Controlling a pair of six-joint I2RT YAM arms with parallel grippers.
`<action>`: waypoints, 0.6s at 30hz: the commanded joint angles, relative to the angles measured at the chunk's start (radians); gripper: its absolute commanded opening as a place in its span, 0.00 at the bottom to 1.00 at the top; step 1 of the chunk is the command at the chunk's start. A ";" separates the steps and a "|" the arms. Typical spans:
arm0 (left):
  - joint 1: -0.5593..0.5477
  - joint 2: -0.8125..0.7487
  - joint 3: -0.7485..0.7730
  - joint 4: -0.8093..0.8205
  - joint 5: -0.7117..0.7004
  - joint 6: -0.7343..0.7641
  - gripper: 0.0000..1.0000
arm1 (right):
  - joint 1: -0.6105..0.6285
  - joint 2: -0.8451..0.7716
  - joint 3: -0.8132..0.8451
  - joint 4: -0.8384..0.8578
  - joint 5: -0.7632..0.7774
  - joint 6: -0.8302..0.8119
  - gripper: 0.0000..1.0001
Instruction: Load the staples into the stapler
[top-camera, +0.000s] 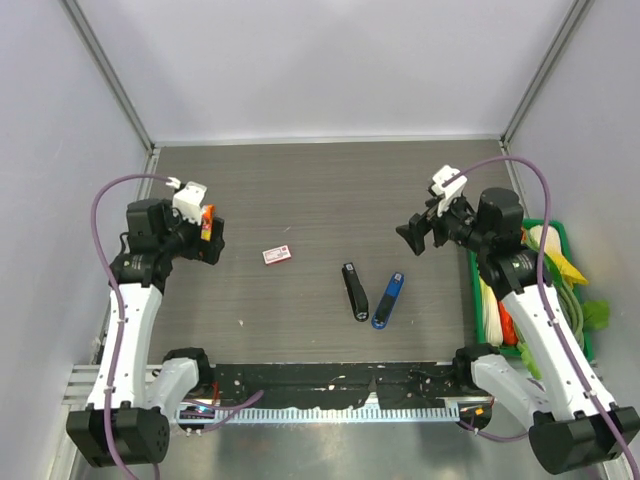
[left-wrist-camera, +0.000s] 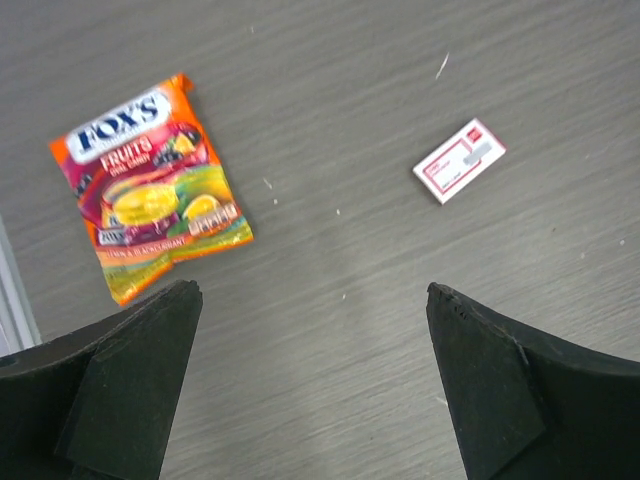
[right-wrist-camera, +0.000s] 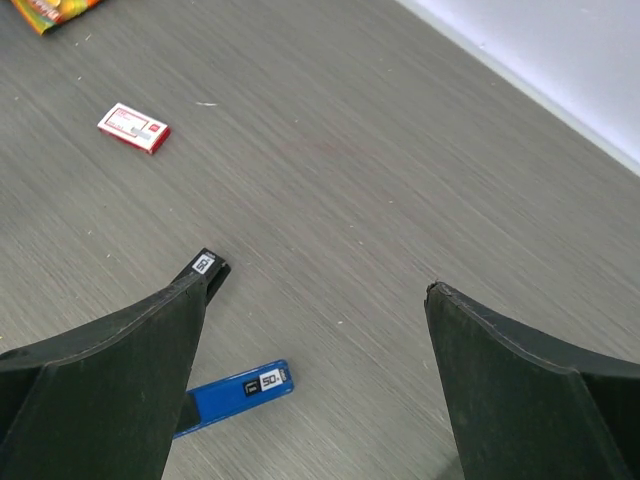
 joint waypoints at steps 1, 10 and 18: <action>0.003 0.019 -0.049 0.056 -0.020 0.024 1.00 | 0.070 0.045 -0.009 0.030 0.037 -0.024 0.96; 0.003 0.086 -0.110 0.098 0.036 -0.017 1.00 | 0.308 0.202 -0.017 0.067 0.252 -0.120 0.96; 0.003 0.082 -0.132 0.141 0.055 -0.054 1.00 | 0.457 0.405 0.076 0.107 0.255 -0.179 0.96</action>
